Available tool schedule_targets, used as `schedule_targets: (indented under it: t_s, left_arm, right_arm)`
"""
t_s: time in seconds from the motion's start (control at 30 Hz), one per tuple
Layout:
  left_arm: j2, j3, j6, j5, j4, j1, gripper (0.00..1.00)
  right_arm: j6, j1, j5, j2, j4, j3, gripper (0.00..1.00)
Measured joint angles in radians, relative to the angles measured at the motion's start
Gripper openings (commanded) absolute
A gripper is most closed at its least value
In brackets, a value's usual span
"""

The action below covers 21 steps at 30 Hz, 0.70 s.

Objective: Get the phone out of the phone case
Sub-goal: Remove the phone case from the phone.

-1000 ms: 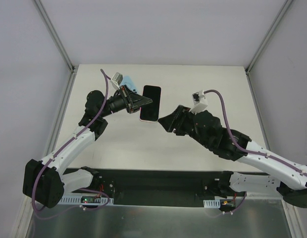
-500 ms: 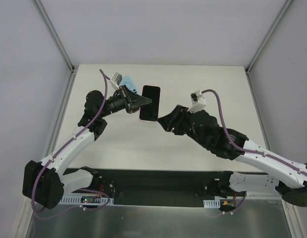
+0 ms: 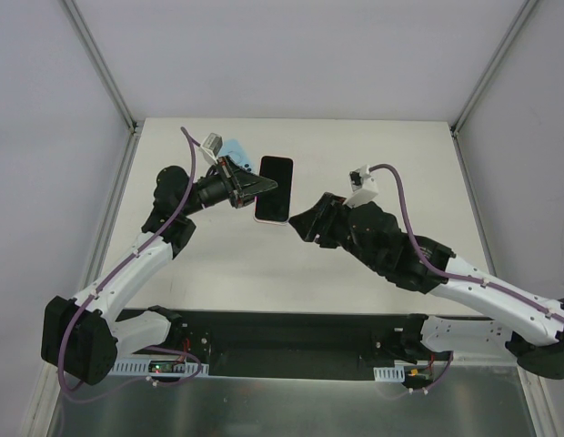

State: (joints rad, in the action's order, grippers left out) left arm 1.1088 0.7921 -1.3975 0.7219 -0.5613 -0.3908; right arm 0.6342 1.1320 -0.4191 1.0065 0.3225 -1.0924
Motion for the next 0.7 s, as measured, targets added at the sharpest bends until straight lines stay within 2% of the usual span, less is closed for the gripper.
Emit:
schedule_targets:
  t_s: [0.7]
  left_arm:
    - [-0.027, -0.006, 0.014, -0.035, 0.026, 0.020, 0.00]
  right_arm:
    - [0.007, -0.029, 0.000, 0.070, 0.000, -0.037, 0.58]
